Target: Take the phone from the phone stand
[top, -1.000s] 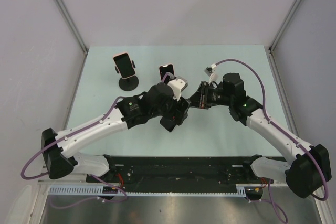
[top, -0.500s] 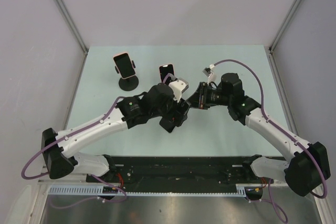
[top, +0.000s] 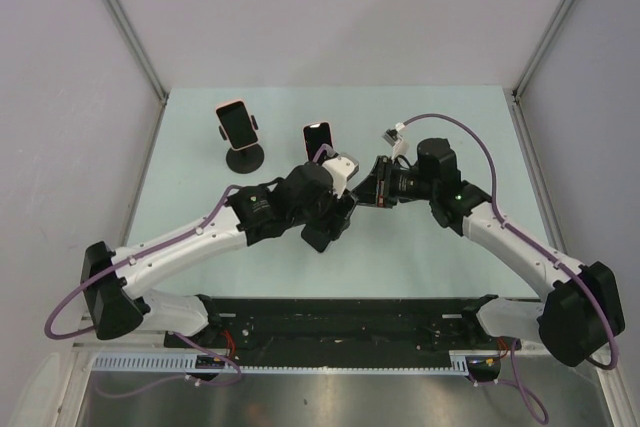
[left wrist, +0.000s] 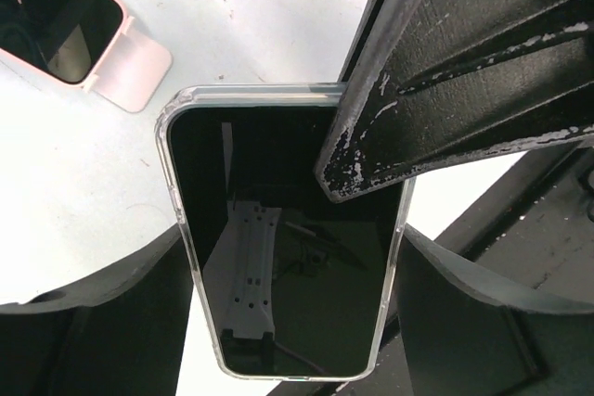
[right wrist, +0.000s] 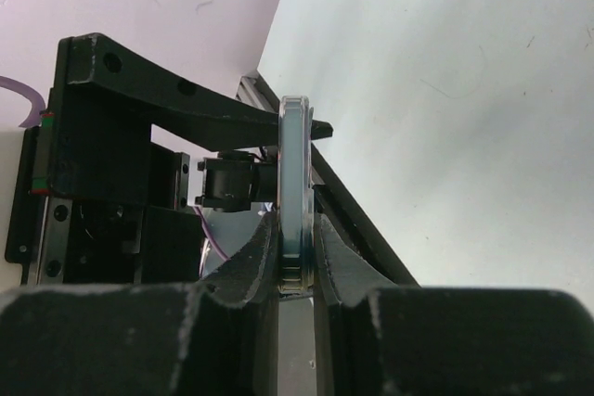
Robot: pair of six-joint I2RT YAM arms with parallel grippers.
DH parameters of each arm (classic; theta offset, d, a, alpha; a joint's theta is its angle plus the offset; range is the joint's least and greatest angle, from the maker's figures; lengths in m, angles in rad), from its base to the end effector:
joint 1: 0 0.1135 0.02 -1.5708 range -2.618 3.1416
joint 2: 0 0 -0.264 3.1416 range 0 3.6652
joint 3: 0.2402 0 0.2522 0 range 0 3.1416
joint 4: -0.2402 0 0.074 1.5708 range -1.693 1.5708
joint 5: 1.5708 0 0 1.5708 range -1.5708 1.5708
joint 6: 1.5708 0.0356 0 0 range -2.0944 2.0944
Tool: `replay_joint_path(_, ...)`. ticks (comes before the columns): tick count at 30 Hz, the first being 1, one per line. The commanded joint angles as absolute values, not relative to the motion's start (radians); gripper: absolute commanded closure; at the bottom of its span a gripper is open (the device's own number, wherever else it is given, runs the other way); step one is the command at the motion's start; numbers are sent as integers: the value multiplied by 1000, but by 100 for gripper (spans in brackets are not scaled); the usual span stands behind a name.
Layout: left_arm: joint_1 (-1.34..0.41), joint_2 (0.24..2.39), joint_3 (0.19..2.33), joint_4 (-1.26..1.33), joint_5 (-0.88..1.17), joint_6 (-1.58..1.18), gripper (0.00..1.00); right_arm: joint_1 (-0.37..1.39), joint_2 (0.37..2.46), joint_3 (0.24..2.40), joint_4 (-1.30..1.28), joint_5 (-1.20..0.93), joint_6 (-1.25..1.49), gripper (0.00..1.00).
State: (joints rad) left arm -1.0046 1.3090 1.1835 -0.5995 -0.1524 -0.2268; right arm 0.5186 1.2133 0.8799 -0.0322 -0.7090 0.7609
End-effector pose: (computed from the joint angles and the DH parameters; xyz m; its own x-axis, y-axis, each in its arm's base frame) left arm 0.1569 -0.2367 0.3250 -0.5205 0.4045 -0.7520 0.6734 0.7359 -0.0702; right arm 0.2257 0.1555 0.3012 -0.8485 0.1184 -0.5158 -0.4408 0.3813 0.8126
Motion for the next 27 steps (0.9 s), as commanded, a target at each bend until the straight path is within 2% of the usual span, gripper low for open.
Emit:
replay_joint_path(1, -1002, 1304, 1174, -609, -181, -222, 32, 514, 1207, 896, 60, -733, 784, 100)
replay_joint_path(2, -999, 1301, 1169, -609, -184, -227, 35, 512, 1206, 896, 55, -730, 779, 96)
replay_joint_path(3, -996, 1298, 1164, -611, -186, -230, 43, 509, 1203, 896, 48, -724, 769, 91)
replay_joint_path(4, -989, 1292, 1160, -609, -186, -235, 45, 506, 1200, 896, 41, -723, 762, 78)
replay_joint_path(6, -965, 1281, 1135, -609, -184, -253, 49, 491, 1186, 896, 26, -716, 744, 63)
replay_joint_path(7, -953, 1273, 1123, -607, -186, -259, 50, 485, 1180, 896, 18, -716, 739, 54)
replay_joint_path(9, -907, 1241, 1082, -607, -187, -275, 52, 456, 1161, 896, 3, -710, 720, 42)
replay_joint_path(10, -887, 1229, 1065, -609, -189, -278, 53, 446, 1154, 896, -30, -707, 709, 30)
replay_joint_path(12, -816, 1186, 1013, -609, -198, -278, 56, 411, 1134, 896, -73, -693, 686, 20)
replay_joint_path(13, -787, 1172, 993, -609, -202, -276, 56, 400, 1114, 896, -93, -686, 660, 10)
replay_joint_path(15, -678, 1137, 930, -607, -198, -265, 58, 367, 1094, 896, -147, -655, 629, 0)
replay_joint_path(20, -438, 1120, 822, -606, -224, -207, 58, 322, 1008, 896, -268, -559, 507, 0)
replay_joint_path(23, -303, 1172, 833, -603, -187, -187, 59, 314, 965, 896, -326, -496, 445, 0)
replay_joint_path(27, -227, 1285, 874, -600, -245, -118, 59, 313, 933, 896, -390, -445, 399, 0)
